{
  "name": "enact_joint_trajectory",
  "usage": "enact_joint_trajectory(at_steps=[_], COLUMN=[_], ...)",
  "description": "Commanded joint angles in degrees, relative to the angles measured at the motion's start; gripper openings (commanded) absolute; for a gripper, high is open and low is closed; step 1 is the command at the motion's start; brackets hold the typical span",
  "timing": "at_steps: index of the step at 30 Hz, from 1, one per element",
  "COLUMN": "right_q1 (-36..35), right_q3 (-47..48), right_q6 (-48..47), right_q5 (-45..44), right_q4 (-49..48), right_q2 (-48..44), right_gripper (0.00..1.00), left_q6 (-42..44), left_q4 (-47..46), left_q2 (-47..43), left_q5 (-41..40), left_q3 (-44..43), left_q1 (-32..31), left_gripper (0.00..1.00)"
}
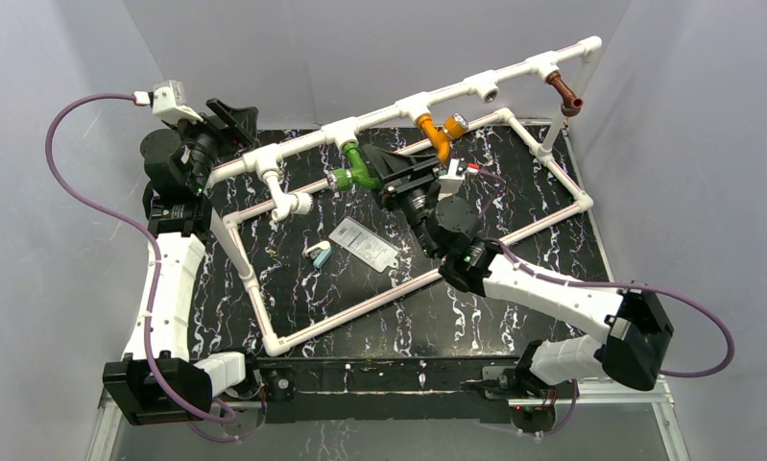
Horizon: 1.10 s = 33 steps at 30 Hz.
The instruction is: Install the water faucets
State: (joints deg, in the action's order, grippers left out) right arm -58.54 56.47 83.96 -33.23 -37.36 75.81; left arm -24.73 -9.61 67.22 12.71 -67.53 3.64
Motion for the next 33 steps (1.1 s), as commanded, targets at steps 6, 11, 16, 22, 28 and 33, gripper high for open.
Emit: enact_joint_trajectory(at_steps=[6, 11, 16, 22, 28, 33], right_q1=[1.17, 1.72, 3.1, 4.58, 4.62, 4.67], right_q3=[-0.1, -0.23, -0.7, 4.39, 9.89, 11.56], right_q6=[-9.06, -19.6, -37.71, -63.99, -91.39, -113.37], right_q5=[3.92, 4.42, 8.65, 16.12, 23.0, 29.72], right_q4=[4.21, 11.67, 12.14, 20.31, 30.71, 39.06], right_q2=[-6.92, -12.54, -16.96, -19.17, -19.34, -20.15], right_gripper=[0.83, 0.87, 0.91, 0.93, 0.98, 0.98], left_q6=[0.47, 0.45, 0.32, 0.3, 0.2, 0.19], left_q4=[19.49, 19.48, 19.53, 19.54, 19.49, 19.54], left_q2=[6.51, 6.78, 6.93, 6.96, 7.09, 7.22], left_q5=[-1.44, -1.37, -1.33, -1.15, -0.96, -0.78], left_q3=[7.84, 7.85, 7.85, 7.78, 7.72, 7.75], left_q1=[1.54, 1.55, 1.55, 1.55, 1.55, 1.55], left_gripper=[0.75, 0.75, 0.75, 0.75, 0.75, 0.75])
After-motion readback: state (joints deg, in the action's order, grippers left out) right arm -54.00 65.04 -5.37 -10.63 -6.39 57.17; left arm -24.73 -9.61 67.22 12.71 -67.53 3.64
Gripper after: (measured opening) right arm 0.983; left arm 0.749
